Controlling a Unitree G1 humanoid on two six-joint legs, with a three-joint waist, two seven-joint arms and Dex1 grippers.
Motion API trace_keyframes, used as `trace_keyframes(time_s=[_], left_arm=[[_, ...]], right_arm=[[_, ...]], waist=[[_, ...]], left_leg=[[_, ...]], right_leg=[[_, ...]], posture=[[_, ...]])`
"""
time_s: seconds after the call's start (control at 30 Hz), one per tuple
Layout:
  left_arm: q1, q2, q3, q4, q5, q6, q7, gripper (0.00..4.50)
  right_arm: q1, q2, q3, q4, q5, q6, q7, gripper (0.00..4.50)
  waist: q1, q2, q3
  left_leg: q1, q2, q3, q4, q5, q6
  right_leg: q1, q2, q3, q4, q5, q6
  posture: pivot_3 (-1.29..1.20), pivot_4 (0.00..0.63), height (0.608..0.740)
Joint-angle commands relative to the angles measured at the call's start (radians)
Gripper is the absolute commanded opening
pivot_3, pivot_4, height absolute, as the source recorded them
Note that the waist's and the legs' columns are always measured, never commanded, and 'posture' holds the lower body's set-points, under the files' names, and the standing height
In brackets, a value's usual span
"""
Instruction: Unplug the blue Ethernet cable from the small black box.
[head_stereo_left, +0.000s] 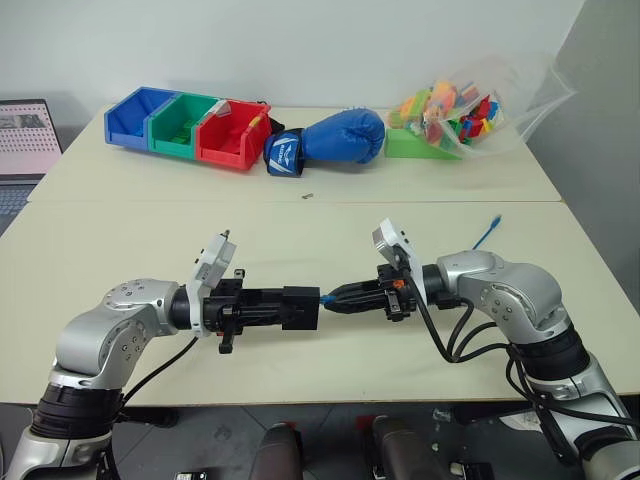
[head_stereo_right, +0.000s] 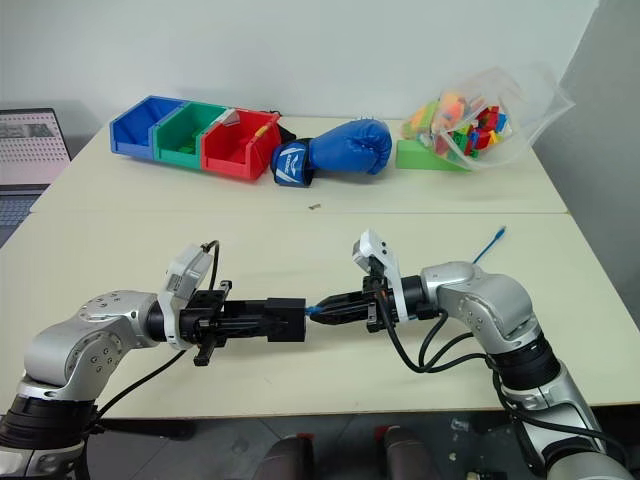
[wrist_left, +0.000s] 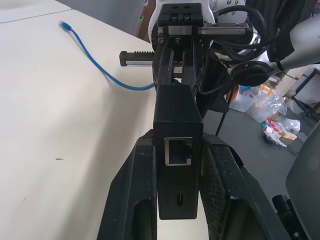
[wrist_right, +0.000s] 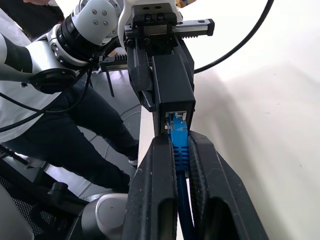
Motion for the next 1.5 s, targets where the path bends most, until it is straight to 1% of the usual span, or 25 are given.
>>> trace_keyframes(time_s=[0.03,0.17,0.2,0.53,0.8,1.1,1.37,1.43,1.47,1.5], left_arm=[[-0.005,-0.005,0.007,-0.021,-0.014,-0.003,0.003,0.77],[0.002,-0.009,0.005,-0.033,-0.025,0.007,0.002,0.77],[0.002,-0.009,0.005,-0.032,-0.028,0.011,-0.001,0.77],[-0.002,-0.014,0.021,-0.013,-0.071,0.058,0.003,0.77],[-0.006,-0.014,0.024,0.0,-0.072,0.061,0.005,0.77],[-0.012,-0.025,0.025,0.002,-0.077,0.057,0.018,0.77],[-0.014,-0.028,0.027,0.004,-0.072,0.054,0.021,0.77],[-0.015,-0.028,0.027,0.005,-0.072,0.054,0.022,0.77],[-0.016,-0.028,0.028,0.007,-0.072,0.054,0.023,0.77],[-0.016,-0.028,0.028,0.007,-0.072,0.053,0.023,0.77]], right_arm=[[-0.004,-0.001,-0.044,-0.03,0.016,-0.004,-0.023,1.31],[0.008,-0.009,-0.054,-0.039,0.024,-0.006,-0.021,2.11],[0.011,-0.012,-0.058,-0.038,0.029,-0.002,-0.018,2.11],[0.059,0.025,-0.096,-0.047,0.1,0.033,-0.041,2.11],[0.079,0.049,-0.112,-0.068,0.143,0.06,-0.082,2.11],[0.083,0.067,-0.101,-0.077,0.15,0.068,-0.118,2.11],[0.076,0.057,-0.101,-0.069,0.149,0.066,-0.111,2.11],[0.076,0.054,-0.1,-0.069,0.148,0.064,-0.109,1.75],[0.075,0.052,-0.098,-0.069,0.146,0.063,-0.108,1.66],[0.075,0.05,-0.095,-0.068,0.144,0.062,-0.106,1.4]], waist=[[0.0,0.0,0.0],[0.0,0.0,0.0],[0.0,0.0,0.0],[0.0,0.0,0.0],[0.0,0.0,0.0],[0.0,0.0,0.0],[0.0,0.0,0.0],[0.0,0.0,0.0],[0.0,0.0,0.0],[0.0,0.0,0.0]], left_leg=[[0.0,0.0,0.0,0.0,0.0,0.0],[0.0,0.0,0.0,0.0,0.0,0.0],[0.0,0.0,0.0,0.0,0.0,0.0],[0.0,0.0,0.0,0.0,0.0,0.0],[0.0,0.0,0.0,0.0,0.0,0.0],[0.0,0.0,0.0,0.0,0.0,0.0],[0.0,0.0,0.0,0.0,0.0,0.0],[0.0,0.0,0.0,0.0,0.0,0.0],[0.0,0.0,0.0,0.0,0.0,0.0],[0.0,0.0,0.0,0.0,0.0,0.0]], right_leg=[[0.0,0.0,0.0,0.0,0.0,0.0],[0.0,0.0,0.0,0.0,0.0,0.0],[0.0,0.0,0.0,0.0,0.0,0.0],[0.0,0.0,0.0,0.0,0.0,0.0],[0.0,0.0,0.0,0.0,0.0,0.0],[0.0,0.0,0.0,0.0,0.0,0.0],[0.0,0.0,0.0,0.0,0.0,0.0],[0.0,0.0,0.0,0.0,0.0,0.0],[0.0,0.0,0.0,0.0,0.0,0.0],[0.0,0.0,0.0,0.0,0.0,0.0]], posture=[[0.0,0.15,0.74],[0.0,0.15,0.74],[0.0,0.15,0.74],[0.0,0.15,0.74],[0.0,0.15,0.74],[0.0,0.15,0.74],[0.0,0.15,0.74],[0.0,0.15,0.74],[0.0,0.15,0.74],[0.0,0.15,0.74]])
